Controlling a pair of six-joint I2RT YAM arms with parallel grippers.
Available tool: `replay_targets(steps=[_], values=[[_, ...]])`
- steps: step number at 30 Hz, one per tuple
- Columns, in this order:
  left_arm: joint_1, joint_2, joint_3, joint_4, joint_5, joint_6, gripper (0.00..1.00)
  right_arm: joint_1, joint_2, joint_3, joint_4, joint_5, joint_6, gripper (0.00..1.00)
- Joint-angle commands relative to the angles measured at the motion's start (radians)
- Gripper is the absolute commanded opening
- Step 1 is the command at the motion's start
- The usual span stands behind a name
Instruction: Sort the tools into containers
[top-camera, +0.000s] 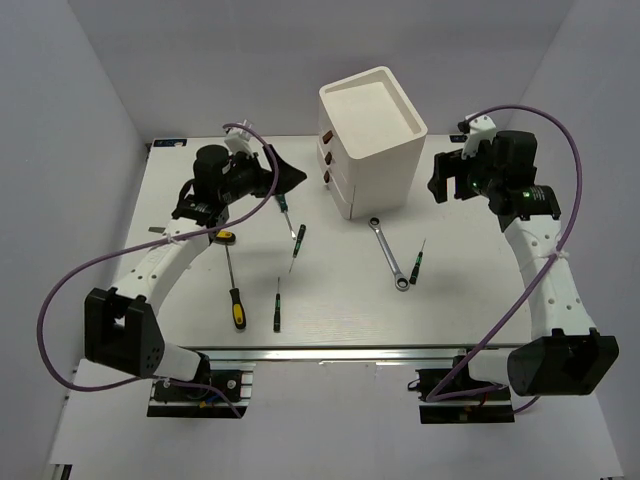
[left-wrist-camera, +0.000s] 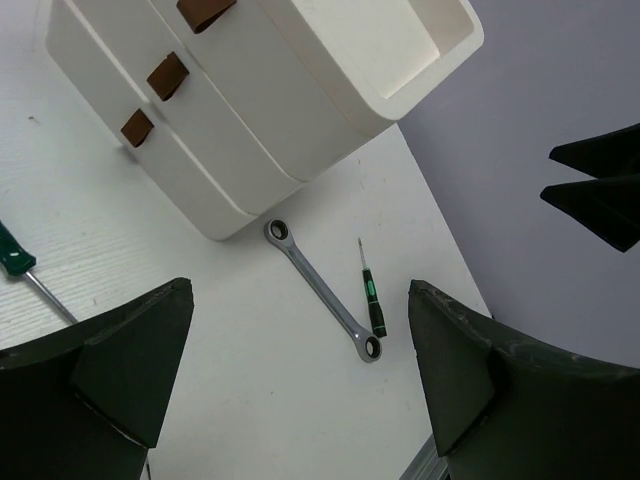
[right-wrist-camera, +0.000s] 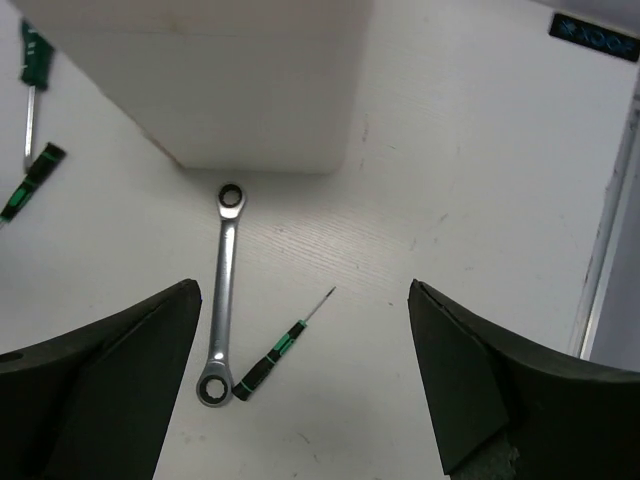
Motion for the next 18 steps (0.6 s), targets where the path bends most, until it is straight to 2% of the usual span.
replay_targets(steps=[1,2,4,12,18], values=[[-0.015,0.024,0.075,0.018,0.015,0.008,0.98,0.002,0.015,0.105,-0.041,-0.214,-0.122,0.89],[-0.016,0.032,0.083,0.016,0.013,0.01,0.98,0.002,0.026,0.115,-0.061,-0.303,-0.203,0.89],[-0.019,0.053,0.104,0.016,0.012,0.01,0.98,0.011,0.035,0.131,-0.09,-0.365,-0.248,0.89],[-0.038,0.129,0.172,0.043,0.013,0.013,0.98,0.056,0.139,0.279,-0.101,-0.273,-0.158,0.89],[-0.052,0.216,0.207,0.148,0.001,-0.019,0.98,0.059,0.237,0.392,-0.121,-0.316,-0.132,0.89]])
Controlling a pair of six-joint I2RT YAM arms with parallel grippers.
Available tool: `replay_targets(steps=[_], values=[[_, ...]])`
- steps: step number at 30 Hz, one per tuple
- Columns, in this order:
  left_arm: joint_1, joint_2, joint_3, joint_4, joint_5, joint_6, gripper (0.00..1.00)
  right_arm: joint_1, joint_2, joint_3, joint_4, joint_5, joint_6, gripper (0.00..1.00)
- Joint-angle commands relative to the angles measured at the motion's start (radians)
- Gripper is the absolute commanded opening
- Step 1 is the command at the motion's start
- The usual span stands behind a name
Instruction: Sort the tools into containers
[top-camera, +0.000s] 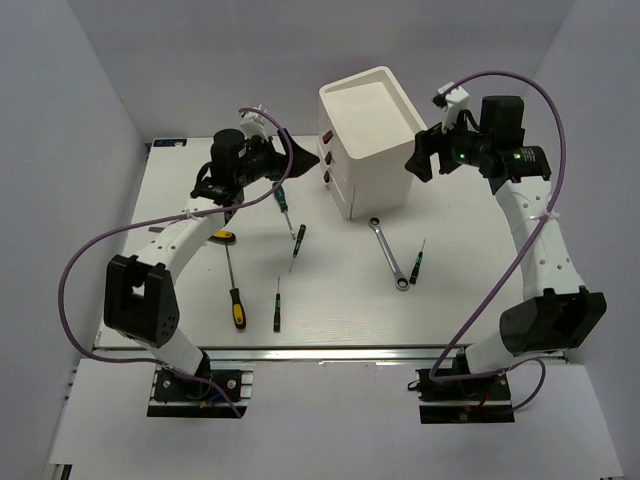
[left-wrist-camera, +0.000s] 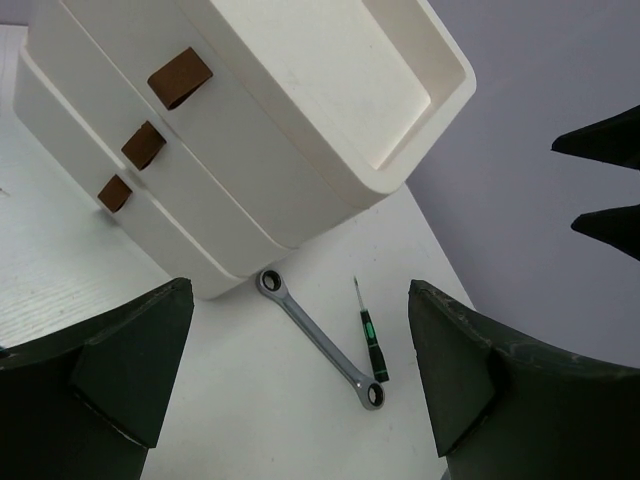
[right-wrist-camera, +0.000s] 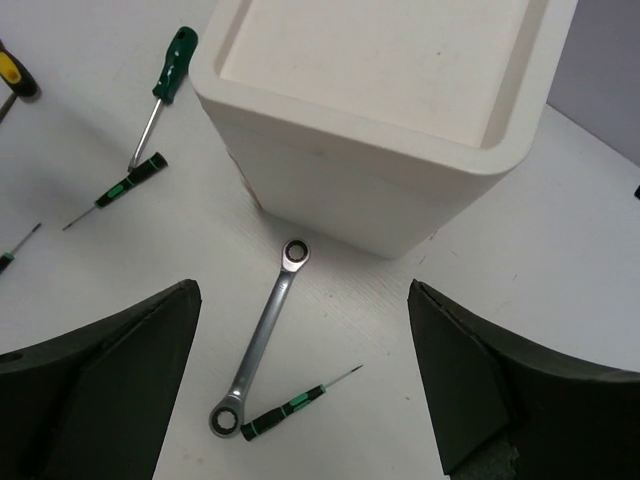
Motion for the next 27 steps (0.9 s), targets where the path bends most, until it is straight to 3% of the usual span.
replay_targets(steps=[1,3,6,8,17,27], values=[[-0.015,0.038,0.053,0.083,-0.003,-0.012,0.98,0.004,0.018,0.052,0.022,-0.011,0.087,0.89],[-0.023,0.083,0.099,0.083,-0.018,-0.004,0.98,0.002,0.036,0.096,0.065,0.006,0.125,0.88],[-0.026,0.126,0.128,0.112,-0.041,0.003,0.98,0.004,0.094,0.185,0.106,0.088,0.217,0.63],[-0.026,0.144,0.129,0.151,-0.054,0.008,0.98,0.002,0.151,0.237,0.12,0.141,0.264,0.57],[-0.026,0.248,0.158,0.231,-0.12,0.06,0.98,0.004,0.332,0.391,0.189,0.284,0.261,0.64],[-0.028,0.391,0.286,0.252,-0.103,0.127,0.95,0.004,0.511,0.51,0.211,0.257,0.257,0.67]])
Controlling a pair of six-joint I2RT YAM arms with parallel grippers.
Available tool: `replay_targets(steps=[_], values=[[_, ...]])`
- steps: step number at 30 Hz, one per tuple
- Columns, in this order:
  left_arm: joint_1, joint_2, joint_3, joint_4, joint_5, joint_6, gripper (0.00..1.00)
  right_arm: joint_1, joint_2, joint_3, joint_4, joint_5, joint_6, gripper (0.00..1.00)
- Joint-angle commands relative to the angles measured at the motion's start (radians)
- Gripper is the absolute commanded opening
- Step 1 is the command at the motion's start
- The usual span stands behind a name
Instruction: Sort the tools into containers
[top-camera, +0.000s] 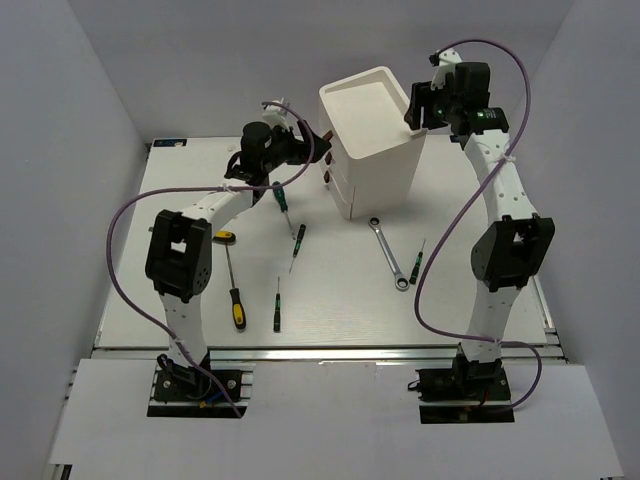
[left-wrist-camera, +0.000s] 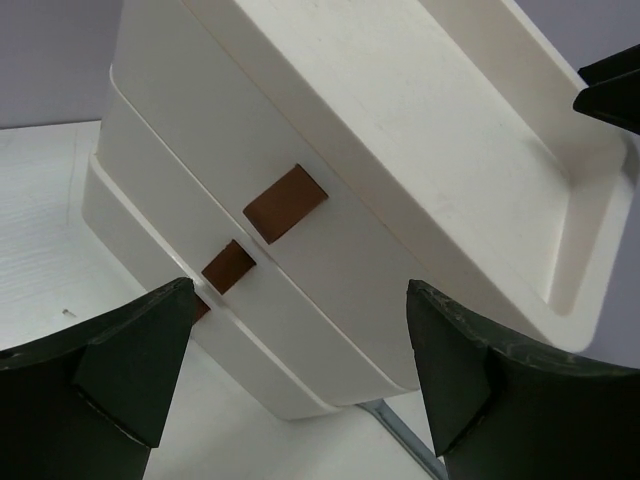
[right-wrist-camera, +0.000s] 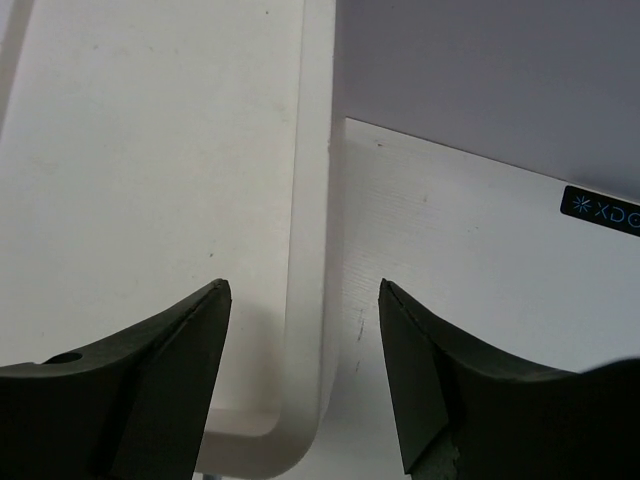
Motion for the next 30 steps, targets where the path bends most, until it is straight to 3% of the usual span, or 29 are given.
replay_targets(steps=[1,13,20,25,27,30], values=[[-0.002,0.009,0.065,0.02,0.005,0.059,0.95,0.0,0.011,0.058,0.049,-0.014,-0.001,0.66],[-0.002,0.105,0.138,-0.008,0.161,0.357,0.89,0.0,0.037,0.031,0.032,-0.123,-0.009,0.43],[0.002,0.142,0.158,-0.044,0.155,0.535,0.89,0.0,0.051,0.028,0.02,-0.166,-0.05,0.32],[0.016,0.184,0.203,-0.034,0.143,0.547,0.86,0.0,0.037,-0.002,0.024,-0.174,-0.07,0.27],[0.021,0.193,0.213,-0.016,0.149,0.561,0.84,0.0,0.028,-0.018,0.03,-0.169,-0.086,0.13],[0.022,0.197,0.216,0.009,0.164,0.579,0.81,0.0,0.013,-0.045,0.037,-0.171,-0.101,0.1]])
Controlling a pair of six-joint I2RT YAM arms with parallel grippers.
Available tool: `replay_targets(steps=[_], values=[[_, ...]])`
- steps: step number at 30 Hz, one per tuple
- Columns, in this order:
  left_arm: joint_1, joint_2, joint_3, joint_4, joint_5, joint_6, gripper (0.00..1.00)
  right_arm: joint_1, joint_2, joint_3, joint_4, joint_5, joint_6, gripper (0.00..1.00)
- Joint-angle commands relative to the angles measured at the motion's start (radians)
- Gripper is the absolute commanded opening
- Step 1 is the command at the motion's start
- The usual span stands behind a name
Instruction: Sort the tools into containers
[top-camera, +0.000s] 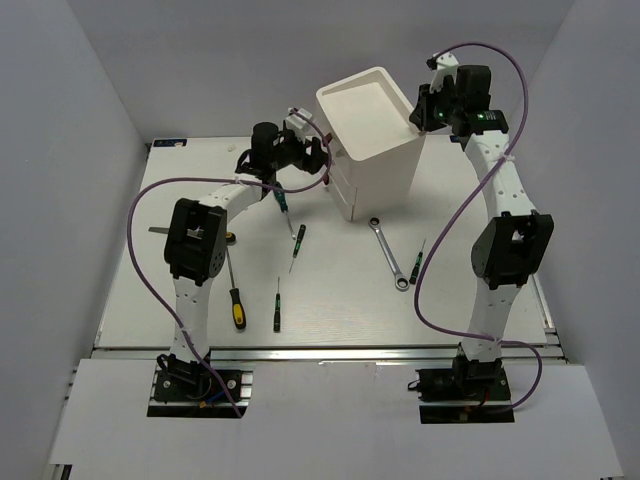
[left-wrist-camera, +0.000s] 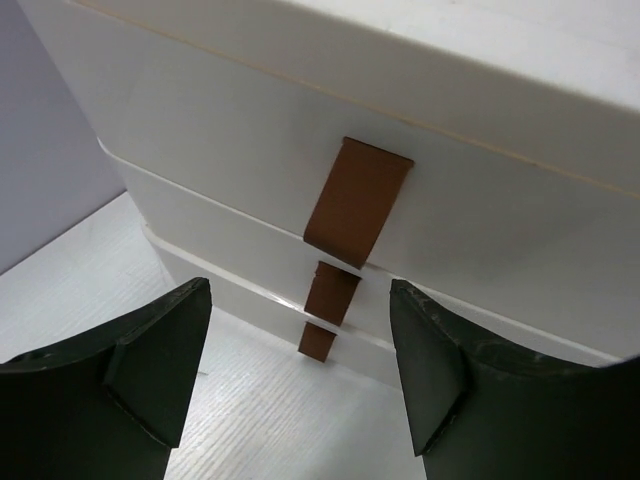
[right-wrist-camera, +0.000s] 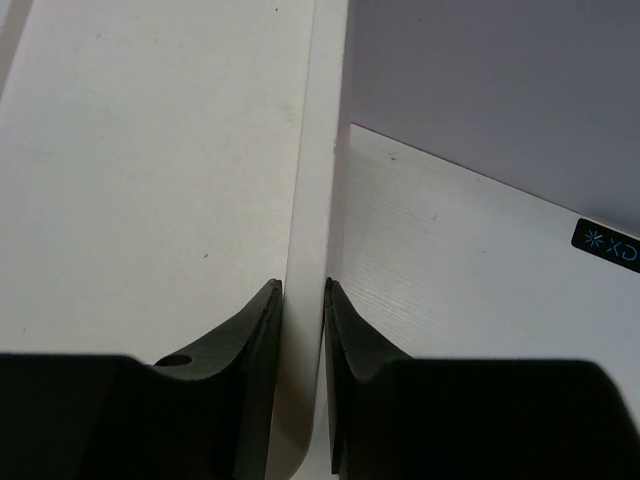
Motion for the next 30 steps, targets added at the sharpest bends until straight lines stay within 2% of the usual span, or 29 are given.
replay_targets(steps=[1,13,18,23,24,26,27,30], values=[[0.006,-0.015,0.055,0.036,0.027,0.052,0.81,0.014,-0.032,-0.038,0.0,-0.072,-0.046,0.1],[0.01,-0.011,0.103,0.024,0.061,0.056,0.73,0.014,-0.058,-0.117,0.032,-0.09,-0.063,0.1],[0.01,-0.006,0.12,0.019,0.082,0.043,0.63,0.014,-0.058,-0.121,0.029,-0.093,-0.061,0.1],[0.01,-0.009,0.124,0.004,0.093,0.036,0.4,0.015,-0.059,-0.127,0.029,-0.088,-0.061,0.1],[0.01,-0.015,0.121,-0.001,0.093,0.038,0.3,0.014,-0.059,-0.127,0.029,-0.087,-0.061,0.1],[0.009,-0.021,0.11,-0.006,0.089,0.043,0.2,0.015,-0.058,-0.129,0.029,-0.084,-0.061,0.1],[0.01,-0.033,0.103,-0.004,0.084,0.043,0.11,0.015,-0.058,-0.132,0.028,-0.078,-0.061,0.1],[0.01,-0.055,0.069,-0.007,0.067,0.053,0.01,0.014,-0.058,-0.135,0.028,-0.062,-0.06,0.09]])
